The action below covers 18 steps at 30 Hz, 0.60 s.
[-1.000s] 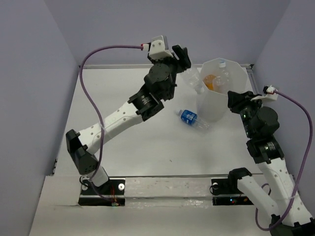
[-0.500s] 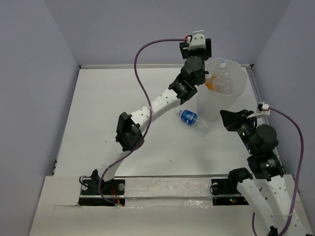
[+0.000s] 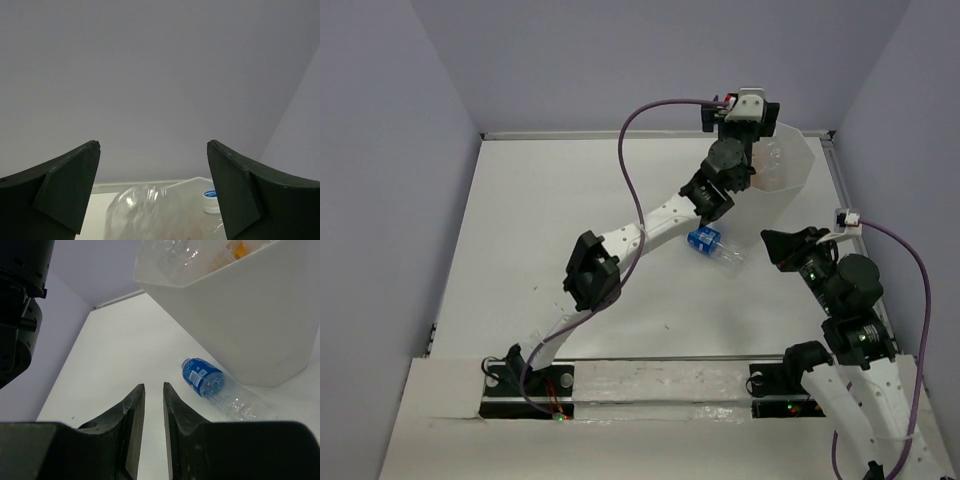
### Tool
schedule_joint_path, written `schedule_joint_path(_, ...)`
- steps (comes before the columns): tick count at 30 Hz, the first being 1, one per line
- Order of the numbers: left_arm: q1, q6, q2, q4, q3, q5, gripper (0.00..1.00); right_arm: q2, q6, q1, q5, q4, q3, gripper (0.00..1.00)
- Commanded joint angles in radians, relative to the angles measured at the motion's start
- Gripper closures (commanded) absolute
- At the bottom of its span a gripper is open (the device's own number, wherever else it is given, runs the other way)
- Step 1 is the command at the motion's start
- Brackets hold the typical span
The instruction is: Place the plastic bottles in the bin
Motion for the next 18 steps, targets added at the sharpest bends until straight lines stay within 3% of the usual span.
schedule_joint_path(1,-0.017,-0.004,-0.075,0.093,0.013,0.038,0.01,0.007,-0.018,-0.004,-0.02,0.01,-0.009,0.72)
schedule_joint_path(7,-0.018,-0.078,-0.133,0.033,0.029,0.138,0.01,0.058,-0.043,-0.004,-0.046,0.016,0.014,0.63)
schedule_joint_path(12,-0.01,-0.174,-0.294,-0.045,-0.002,0.186,0.01,0.17,-0.109,-0.004,-0.209,0.007,0.063,0.5)
schedule_joint_path(15,0.009,-0.245,-0.45,-0.127,-0.123,0.218,0.01,0.277,-0.138,-0.004,-0.302,0.003,0.081,0.48)
schedule_joint_path(18,0.037,-0.333,-0.629,-0.207,-0.267,0.23,0.01,0.306,-0.171,0.053,-0.292,-0.005,0.089,0.45)
